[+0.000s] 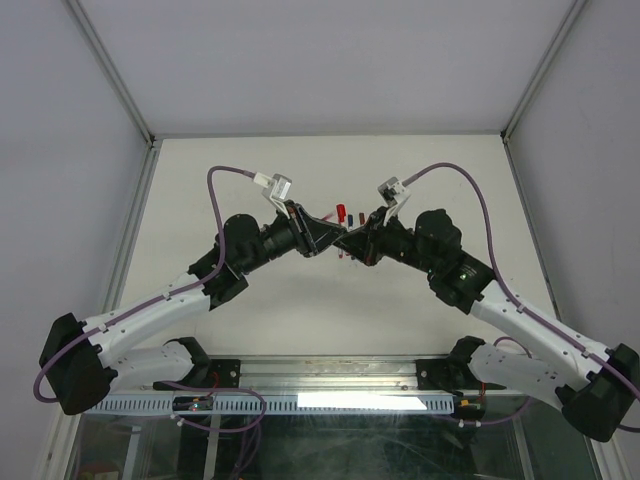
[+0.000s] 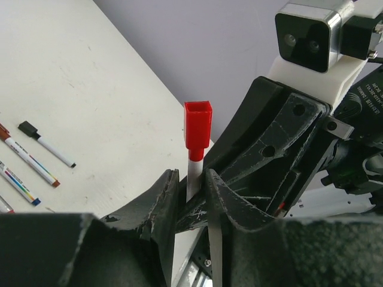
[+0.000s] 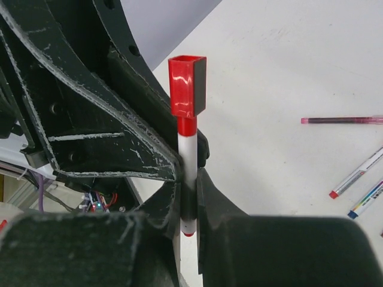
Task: Insert the pens into the pen caps
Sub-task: Insert the pen cap onto the pen.
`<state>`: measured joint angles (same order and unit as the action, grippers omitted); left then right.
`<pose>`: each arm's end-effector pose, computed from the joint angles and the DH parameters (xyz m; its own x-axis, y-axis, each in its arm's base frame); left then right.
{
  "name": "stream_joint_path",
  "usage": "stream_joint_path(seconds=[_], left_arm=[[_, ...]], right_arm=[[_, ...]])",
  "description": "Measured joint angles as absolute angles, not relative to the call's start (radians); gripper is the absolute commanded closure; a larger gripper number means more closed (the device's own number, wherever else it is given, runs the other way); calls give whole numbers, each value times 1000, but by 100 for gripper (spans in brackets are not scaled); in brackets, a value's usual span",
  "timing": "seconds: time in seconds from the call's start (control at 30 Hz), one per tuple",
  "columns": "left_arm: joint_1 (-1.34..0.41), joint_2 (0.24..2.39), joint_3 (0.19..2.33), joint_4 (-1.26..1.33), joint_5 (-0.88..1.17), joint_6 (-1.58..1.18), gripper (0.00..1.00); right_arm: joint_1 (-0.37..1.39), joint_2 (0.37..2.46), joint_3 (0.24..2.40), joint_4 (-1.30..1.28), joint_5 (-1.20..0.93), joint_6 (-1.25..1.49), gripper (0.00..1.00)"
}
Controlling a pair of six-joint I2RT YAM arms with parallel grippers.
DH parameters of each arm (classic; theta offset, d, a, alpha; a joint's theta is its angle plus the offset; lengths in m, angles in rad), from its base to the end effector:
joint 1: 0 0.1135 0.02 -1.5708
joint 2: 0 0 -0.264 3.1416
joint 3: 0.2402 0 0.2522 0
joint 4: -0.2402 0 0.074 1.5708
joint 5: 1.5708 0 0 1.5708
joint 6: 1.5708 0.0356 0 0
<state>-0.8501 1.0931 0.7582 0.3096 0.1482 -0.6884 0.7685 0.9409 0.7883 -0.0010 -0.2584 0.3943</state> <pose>0.1669 -0.1980 0.3213 -0.5469 -0.3295 -0.7696 0.6385 0.4305 -0.6380 0.1539 0.1614 0.3323 -0.4295 0.1014 -0.8974 -0.7458 0.5206 0.4157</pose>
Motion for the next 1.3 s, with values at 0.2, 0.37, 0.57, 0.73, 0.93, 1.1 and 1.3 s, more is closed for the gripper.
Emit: stream_joint_path(seconds=[0.2, 0.37, 0.57, 0.73, 0.93, 1.1, 1.3], left_arm=[[-850, 1093, 757, 310, 157, -688, 65], [-850, 1088, 754, 307, 167, -690, 54], [-854, 1046, 728, 246, 214, -688, 51], [-793, 993, 725, 188, 219, -681, 47], [-711, 957, 725, 110, 214, -646, 40], [-705, 955, 725, 54, 210, -630, 33], [-705, 953, 725, 21, 210, -606, 24]], right_arm=[[768, 921, 766, 19, -258, 427, 100], [768, 912, 756, 20, -233, 430, 100], [762, 861, 755, 21, -159, 436, 100], [760, 773, 755, -5, -139, 416, 100], [760, 666, 740, -20, -228, 333, 100], [760, 625, 740, -22, -337, 266, 100], [760, 618, 740, -40, -424, 218, 100]])
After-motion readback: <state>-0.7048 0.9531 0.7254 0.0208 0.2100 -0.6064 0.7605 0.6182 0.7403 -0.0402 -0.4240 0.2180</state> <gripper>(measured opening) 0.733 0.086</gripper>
